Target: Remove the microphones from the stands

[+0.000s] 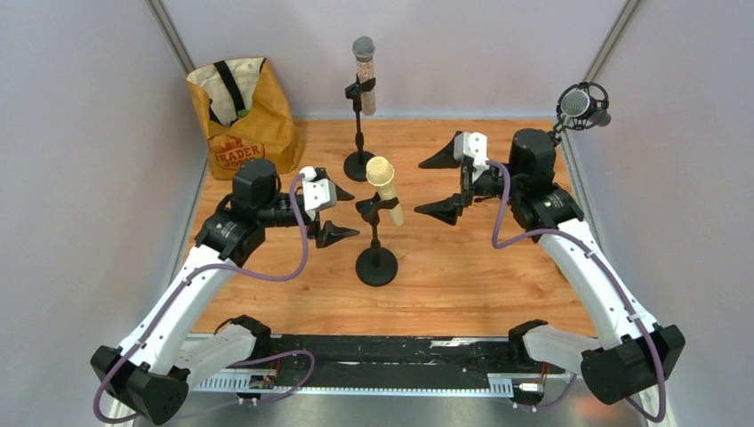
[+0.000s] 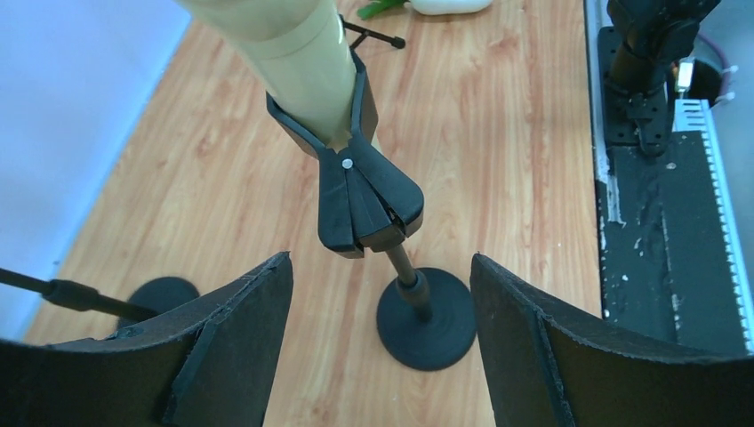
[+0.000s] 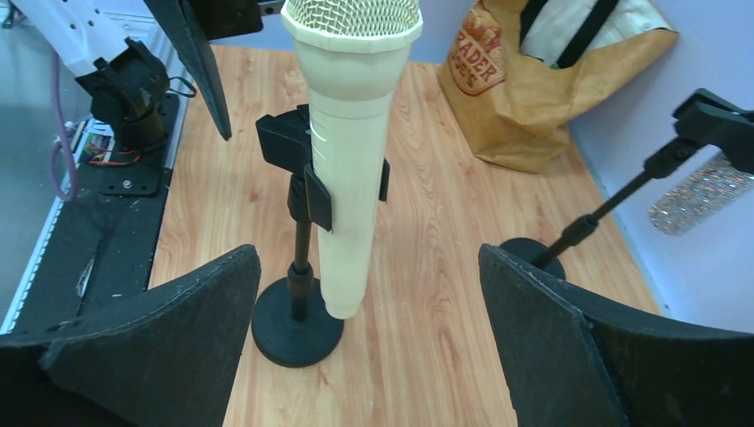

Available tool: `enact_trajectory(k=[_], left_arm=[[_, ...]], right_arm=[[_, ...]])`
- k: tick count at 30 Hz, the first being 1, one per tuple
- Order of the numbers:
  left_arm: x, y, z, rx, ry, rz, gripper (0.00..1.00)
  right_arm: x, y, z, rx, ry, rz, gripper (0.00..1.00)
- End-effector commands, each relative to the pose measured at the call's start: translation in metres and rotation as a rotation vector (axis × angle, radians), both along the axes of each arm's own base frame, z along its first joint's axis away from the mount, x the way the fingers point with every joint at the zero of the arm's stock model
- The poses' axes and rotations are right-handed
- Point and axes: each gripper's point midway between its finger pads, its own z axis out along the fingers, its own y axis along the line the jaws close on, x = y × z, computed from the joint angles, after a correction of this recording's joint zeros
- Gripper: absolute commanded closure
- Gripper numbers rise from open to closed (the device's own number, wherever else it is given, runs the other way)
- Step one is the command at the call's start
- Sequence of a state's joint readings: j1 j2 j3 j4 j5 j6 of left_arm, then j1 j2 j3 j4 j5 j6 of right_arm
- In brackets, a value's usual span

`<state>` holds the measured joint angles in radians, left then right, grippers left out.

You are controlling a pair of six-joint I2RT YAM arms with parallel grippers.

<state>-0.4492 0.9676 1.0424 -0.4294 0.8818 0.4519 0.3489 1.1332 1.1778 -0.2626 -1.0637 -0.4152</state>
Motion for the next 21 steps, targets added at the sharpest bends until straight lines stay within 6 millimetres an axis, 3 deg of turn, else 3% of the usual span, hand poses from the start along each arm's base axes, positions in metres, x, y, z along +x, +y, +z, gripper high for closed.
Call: enact_trajectory(k=[1,9,21], left_arm=[[0.003,-0.009,-0.001,-0.049,0.073,-0.011,0.2],[-0.005,-0.017,0.01,-0.103,0.137,-0.061,0.2],[0.004,-0.023,0.002,-0.145,0.183,-0.04,0.2]], right_arm=[[-0.01,0.016,0.021,0.045,-0.046,0.122,0.0],[-0.025,0.04,0.027,0.055,-0.025,0.221,0.0],[-0.011,0.066,0.022,0.042,0.046,0.223,0.0]])
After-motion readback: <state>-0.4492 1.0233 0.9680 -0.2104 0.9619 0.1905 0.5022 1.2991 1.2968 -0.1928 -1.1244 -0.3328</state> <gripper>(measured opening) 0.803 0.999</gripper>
